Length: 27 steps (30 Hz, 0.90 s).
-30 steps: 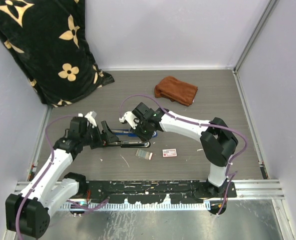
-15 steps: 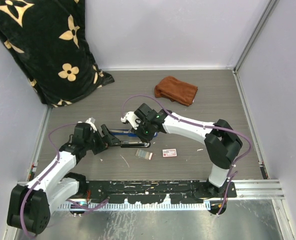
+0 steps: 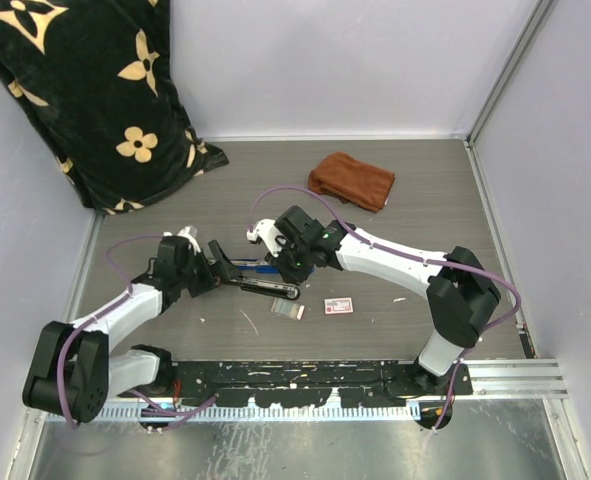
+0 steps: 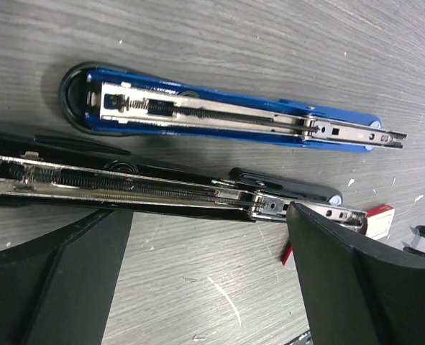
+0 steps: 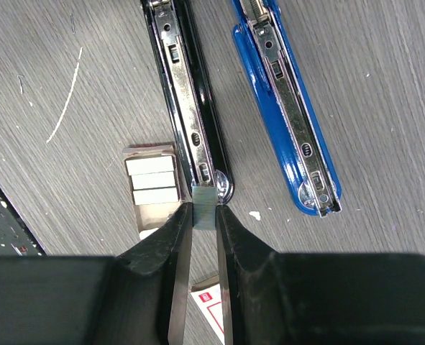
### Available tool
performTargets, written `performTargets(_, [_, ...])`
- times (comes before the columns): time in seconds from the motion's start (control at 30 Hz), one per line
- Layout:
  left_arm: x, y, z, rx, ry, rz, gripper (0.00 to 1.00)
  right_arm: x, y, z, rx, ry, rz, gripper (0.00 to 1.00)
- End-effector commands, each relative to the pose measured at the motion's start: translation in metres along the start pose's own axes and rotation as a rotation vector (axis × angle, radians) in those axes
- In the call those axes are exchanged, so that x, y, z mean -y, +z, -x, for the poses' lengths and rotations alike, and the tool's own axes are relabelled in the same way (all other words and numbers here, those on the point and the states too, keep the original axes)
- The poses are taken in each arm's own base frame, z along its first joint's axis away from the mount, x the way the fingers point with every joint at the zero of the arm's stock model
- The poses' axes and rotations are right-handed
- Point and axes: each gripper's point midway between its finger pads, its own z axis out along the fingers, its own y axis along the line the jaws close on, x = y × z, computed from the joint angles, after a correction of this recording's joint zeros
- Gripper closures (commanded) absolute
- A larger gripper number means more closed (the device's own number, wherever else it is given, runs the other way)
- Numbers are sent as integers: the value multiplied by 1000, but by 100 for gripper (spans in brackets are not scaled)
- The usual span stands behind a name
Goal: Load the staples into the stapler
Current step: Adjust the stapler at the center of the board.
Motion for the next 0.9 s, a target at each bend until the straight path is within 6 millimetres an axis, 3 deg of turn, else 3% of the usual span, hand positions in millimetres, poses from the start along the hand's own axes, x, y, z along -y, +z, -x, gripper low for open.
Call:
performTargets(0.0, [17, 6, 33, 103, 79, -54, 9, 3, -14, 20, 82, 1, -22, 75])
performTargets(0.27, [27, 34, 42, 67, 135, -106, 9, 6, 1, 11, 28, 10, -22, 75])
performTargets(0.53, [36, 49, 56, 88, 218, -146, 9, 7, 12, 4, -43, 18, -15, 74])
performTargets(0.87, [34, 51, 55, 95, 247, -150, 9, 0, 12, 5, -88, 109, 8, 74])
